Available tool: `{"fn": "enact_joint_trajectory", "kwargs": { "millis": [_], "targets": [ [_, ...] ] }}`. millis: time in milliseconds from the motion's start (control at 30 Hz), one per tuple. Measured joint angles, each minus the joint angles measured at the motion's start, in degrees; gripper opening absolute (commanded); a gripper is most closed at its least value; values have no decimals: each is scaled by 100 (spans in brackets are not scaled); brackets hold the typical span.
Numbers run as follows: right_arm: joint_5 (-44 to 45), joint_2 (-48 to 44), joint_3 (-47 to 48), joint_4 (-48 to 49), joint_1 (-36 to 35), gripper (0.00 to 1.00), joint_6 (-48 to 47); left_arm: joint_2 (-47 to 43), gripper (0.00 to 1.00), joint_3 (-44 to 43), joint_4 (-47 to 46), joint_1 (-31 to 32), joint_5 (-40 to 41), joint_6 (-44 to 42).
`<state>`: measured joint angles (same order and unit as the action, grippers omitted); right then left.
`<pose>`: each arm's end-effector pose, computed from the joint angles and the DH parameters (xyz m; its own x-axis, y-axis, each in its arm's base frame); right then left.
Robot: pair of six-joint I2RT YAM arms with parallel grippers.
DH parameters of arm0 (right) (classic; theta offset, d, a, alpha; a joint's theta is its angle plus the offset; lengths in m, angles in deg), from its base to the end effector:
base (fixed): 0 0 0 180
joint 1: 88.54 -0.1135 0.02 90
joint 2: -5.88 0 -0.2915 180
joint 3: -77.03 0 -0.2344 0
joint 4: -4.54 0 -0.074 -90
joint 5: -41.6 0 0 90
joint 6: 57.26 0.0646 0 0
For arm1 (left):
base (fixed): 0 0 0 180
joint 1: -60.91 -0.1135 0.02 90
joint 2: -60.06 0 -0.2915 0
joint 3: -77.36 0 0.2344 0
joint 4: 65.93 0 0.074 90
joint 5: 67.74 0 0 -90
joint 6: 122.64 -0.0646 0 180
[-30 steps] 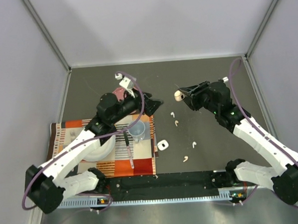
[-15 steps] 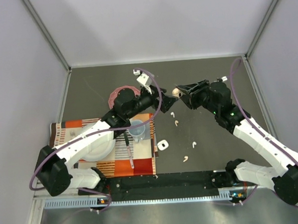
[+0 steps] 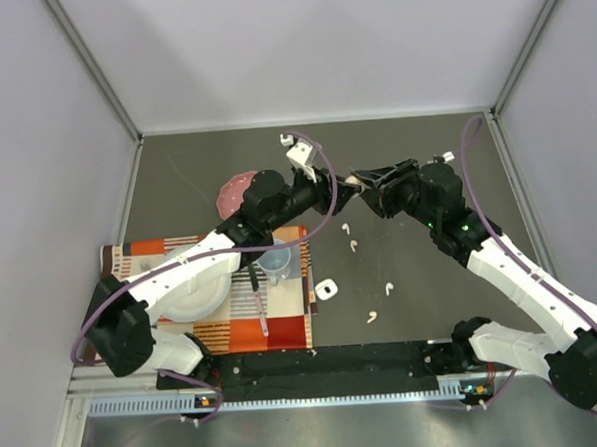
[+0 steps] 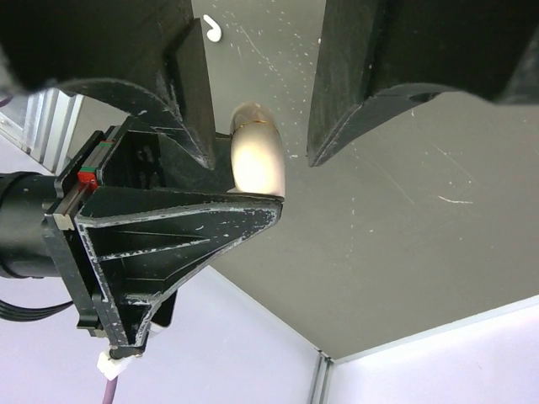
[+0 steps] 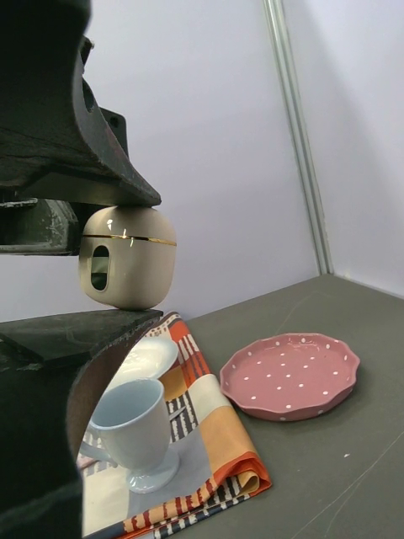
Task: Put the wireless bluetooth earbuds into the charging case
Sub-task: Pass from the right arm to the left
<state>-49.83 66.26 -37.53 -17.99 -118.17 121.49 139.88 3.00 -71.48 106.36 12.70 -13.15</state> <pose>0.2092 0.1208 0.3460 -0.5205 0.8538 -0.0133 0.2497 0.1671 0.9538 0.2305 -0.2495 0.3783 -0.2723 -0.1924 -0.9428 0.7727 0.5402 -0.3334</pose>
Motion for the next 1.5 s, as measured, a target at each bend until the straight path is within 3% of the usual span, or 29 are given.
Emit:
{"fn": "enact_joint_trajectory", "kwargs": {
  "millis": [133, 200, 367, 600, 833, 933, 967, 1000, 1033, 1067, 1133, 1167, 1267, 1500],
  "targets": [
    [0, 0, 0, 11, 0, 0, -2, 63, 54, -46, 2, 0, 7, -4],
    [0, 0, 0, 28, 0, 0, -2, 72, 60, -48, 2, 0, 4, -4],
    [2, 0, 0, 101, 0, 0, -2, 79, 61, -48, 0, 0, 0, 28],
    [2, -2, 0, 131, 0, 0, -2, 212, 49, -50, -22, 0, 0, 131],
    [26, -26, 0, 131, 0, 0, -4, 249, 22, -74, -63, 28, -48, 184],
    [31, -31, 0, 166, 0, 16, -46, 249, 10, -96, -57, 31, -44, 175],
    [26, -31, 0, 181, 0, 30, -90, 249, 4, -103, -52, 31, -39, 157],
    [28, -31, 0, 197, 0, 36, -140, 249, 1, -109, -46, 31, -42, 129],
    [26, -33, 0, 221, 0, 42, -256, 247, 0, -116, -31, 31, -44, 98],
    [22, -33, 0, 227, 2, 55, -332, 245, 0, -116, -13, 31, -46, 66],
    [-24, -33, 4, 240, 11, 59, -584, 229, 0, -118, 61, 37, -68, -59],
    [-101, -35, 13, 232, 17, 74, -723, 216, 0, -118, 120, 39, -46, -177],
    [-376, -44, 101, 168, 70, 82, -1178, 81, 0, -76, 258, 35, 33, -492],
    [-1360, 4, 544, 136, 433, 83, -1825, -697, 0, 264, 415, -33, 37, -1471]
  ]
}}
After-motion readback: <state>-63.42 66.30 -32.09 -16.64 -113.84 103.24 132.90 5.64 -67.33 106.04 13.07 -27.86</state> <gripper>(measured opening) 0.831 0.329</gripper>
